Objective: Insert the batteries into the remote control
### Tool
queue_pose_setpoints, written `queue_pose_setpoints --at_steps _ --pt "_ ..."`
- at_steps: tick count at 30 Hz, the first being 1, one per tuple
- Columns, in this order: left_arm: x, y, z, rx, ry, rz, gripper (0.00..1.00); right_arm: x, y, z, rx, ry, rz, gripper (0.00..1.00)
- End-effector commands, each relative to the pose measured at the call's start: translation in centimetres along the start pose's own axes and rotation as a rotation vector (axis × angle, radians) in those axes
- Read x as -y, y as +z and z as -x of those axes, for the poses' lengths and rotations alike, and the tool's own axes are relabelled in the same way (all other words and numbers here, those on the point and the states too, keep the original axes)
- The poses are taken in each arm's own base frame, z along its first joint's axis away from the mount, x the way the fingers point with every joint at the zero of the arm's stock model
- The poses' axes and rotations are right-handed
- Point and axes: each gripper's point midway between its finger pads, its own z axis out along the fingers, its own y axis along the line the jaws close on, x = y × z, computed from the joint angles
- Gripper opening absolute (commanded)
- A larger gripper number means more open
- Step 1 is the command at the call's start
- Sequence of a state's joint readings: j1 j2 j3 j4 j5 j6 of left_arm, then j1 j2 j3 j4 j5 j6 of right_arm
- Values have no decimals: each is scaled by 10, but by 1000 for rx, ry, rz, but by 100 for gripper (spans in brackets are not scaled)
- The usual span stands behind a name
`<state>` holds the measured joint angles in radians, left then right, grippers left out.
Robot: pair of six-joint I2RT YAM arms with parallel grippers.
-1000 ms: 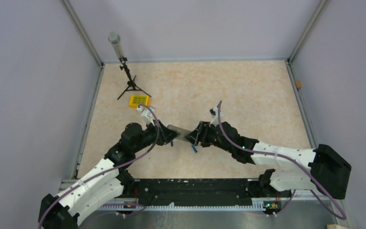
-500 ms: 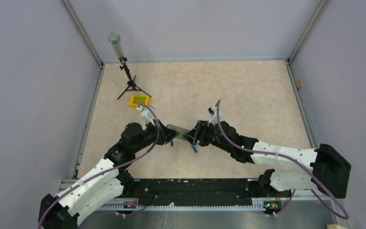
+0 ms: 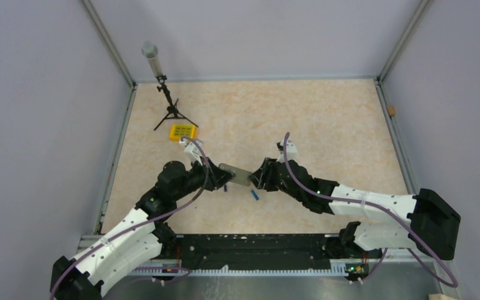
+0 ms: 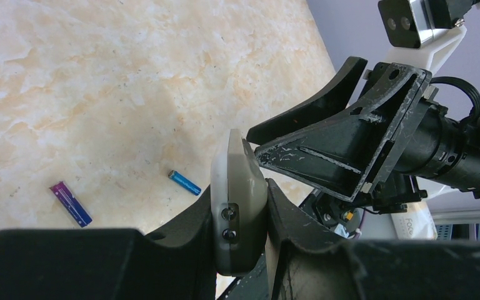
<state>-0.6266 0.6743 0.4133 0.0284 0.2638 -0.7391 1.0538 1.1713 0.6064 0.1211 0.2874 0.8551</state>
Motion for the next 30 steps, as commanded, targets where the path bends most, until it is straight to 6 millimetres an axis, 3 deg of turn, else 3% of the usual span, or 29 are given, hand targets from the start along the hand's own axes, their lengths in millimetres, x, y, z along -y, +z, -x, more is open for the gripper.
queue_pose_setpoints --at_steps 1,30 --pt "31 -5 21 48 11 -94 0 -8 -4 12 45 -11 11 45" --pt "35 -9 27 72 12 -101 0 -2 -9 10 41 -19 -2 43"
